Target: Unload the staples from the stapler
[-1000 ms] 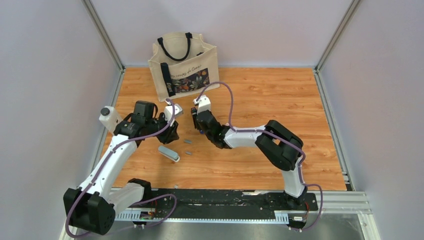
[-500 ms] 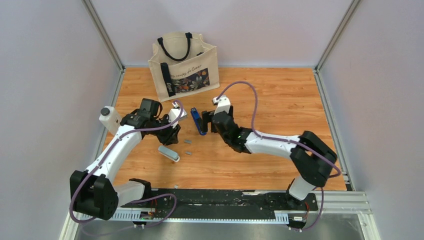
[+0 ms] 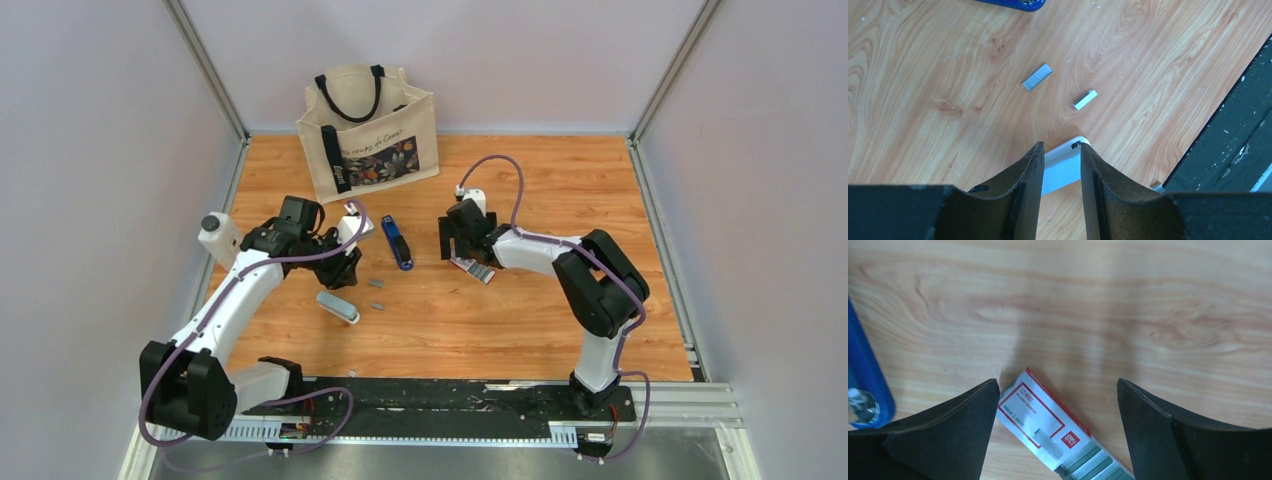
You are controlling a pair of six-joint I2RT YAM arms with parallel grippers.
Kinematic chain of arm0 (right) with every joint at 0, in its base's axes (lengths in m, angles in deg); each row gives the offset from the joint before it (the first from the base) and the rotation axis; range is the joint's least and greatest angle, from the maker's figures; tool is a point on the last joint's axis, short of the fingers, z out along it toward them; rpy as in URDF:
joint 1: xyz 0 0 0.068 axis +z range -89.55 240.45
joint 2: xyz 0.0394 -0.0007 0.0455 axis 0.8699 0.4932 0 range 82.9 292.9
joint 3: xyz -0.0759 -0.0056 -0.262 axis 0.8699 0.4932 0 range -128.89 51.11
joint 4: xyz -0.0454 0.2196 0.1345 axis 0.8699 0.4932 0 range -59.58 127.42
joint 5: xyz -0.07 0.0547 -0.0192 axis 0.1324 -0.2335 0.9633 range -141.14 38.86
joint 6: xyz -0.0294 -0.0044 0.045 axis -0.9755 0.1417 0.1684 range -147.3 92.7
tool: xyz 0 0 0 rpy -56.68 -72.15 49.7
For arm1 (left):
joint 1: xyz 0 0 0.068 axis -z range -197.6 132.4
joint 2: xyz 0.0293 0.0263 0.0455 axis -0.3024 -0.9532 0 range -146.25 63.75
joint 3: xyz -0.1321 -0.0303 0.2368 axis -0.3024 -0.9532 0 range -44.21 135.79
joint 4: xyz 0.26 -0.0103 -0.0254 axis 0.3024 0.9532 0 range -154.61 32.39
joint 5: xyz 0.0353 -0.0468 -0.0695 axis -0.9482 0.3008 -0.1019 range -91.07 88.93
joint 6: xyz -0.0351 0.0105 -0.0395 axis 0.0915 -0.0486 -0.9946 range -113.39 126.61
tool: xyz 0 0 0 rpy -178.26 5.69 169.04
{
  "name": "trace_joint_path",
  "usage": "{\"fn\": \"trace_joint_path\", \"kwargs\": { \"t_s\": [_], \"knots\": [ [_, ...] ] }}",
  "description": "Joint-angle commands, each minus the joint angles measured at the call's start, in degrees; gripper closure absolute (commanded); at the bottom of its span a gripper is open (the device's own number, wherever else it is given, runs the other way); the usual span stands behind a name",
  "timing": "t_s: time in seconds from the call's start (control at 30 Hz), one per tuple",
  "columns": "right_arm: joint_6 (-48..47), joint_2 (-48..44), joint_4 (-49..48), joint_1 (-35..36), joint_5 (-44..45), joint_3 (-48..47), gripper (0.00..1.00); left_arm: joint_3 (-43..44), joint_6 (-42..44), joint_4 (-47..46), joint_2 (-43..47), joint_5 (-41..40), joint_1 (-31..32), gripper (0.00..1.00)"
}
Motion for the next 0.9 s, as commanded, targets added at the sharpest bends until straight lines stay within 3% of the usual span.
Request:
{"fn": "trace_joint_path", "kwargs": {
  "t_s": [0.0,0.07,0.57,0.87],
  "knots": [
    [2.4,1.3,3.5,0.1,-2.9,-3.5,0.13,1.0,1.0,-0.8,2.8,1.1,-0.1,0.58],
    [3.2,1.4,3.0,-0.6,-4.3,-3.5,0.20,0.8,0.9,-0.7,3.1,1.0,-0.1,0.58],
    [9.7,-2.1,3.2,-1.1,-8.7,3.3,0.30,-0.2,0.1,-0.6,5.0,0.7,-0.1,0.58],
    [11.8,-4.3,3.4,2.7,-8.3,7.3,0.31,-1.1,0.4,-0.2,5.9,-1.8,0.7,0.58]
  ]
}}
